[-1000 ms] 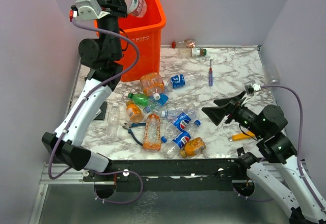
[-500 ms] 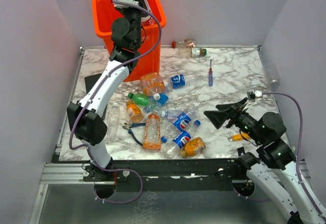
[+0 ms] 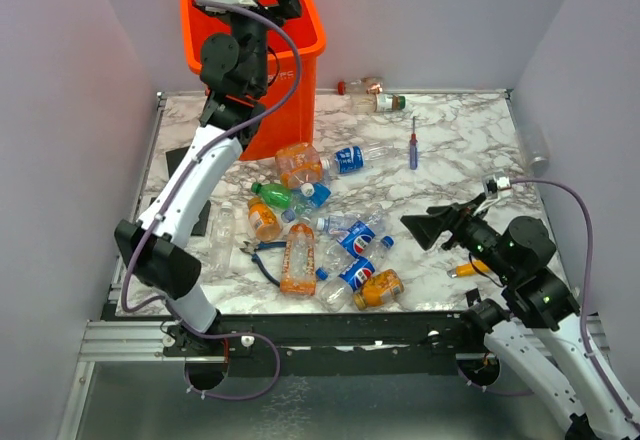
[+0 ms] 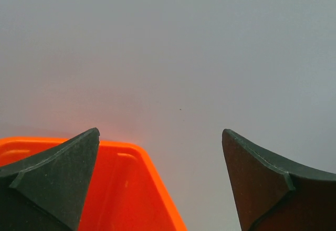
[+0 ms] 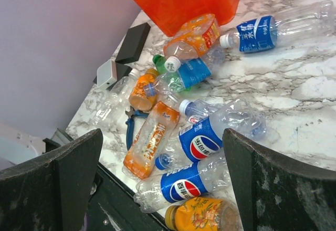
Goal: Put the plastic bottles in the bin
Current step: Pick up the plastic bottle at the center of the board.
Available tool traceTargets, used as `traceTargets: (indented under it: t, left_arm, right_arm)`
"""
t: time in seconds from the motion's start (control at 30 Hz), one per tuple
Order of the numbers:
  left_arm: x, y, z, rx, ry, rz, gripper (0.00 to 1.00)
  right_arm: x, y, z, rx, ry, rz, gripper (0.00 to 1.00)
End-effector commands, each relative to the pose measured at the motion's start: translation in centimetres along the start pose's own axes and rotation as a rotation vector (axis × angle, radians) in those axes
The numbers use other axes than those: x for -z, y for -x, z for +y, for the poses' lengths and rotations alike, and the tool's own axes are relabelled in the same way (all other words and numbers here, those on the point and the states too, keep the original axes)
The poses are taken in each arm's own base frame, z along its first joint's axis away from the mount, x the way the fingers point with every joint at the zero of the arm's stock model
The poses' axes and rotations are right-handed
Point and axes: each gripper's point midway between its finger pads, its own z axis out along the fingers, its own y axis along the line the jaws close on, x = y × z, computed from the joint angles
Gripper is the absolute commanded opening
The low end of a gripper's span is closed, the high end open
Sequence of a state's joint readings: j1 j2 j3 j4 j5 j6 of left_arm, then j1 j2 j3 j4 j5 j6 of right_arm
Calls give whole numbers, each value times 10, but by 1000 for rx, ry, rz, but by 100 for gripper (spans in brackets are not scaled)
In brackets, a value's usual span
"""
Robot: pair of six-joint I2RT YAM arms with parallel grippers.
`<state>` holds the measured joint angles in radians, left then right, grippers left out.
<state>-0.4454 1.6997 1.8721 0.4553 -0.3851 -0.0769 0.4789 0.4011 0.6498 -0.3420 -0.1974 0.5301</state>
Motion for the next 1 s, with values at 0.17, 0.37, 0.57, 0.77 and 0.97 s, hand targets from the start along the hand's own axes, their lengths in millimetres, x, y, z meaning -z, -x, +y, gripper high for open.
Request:
traceTargets:
  t: [0.17,0.37,0.57,0.77,0.97]
  left_arm:
    - [103,-3,-48,196,-159,248,99]
    - [209,-103,-52,201,-255,636,99]
    - [288,-145,-25,310,-262,750,99]
    - [332,-142,-34,390,-460,744,99]
    - [345,-132,-16,452,-414,652,99]
  right_arm:
    - [-2,13,-45,-10,-274,-36,100]
    - [-13,-40,-77,-103,-410,151,100]
    - [-44,-96,-51,-331,-168,253,100]
    - [-72,-116,-60,-447,-181,276,100]
    - [-101,-110,-76,-464,-260,240,100]
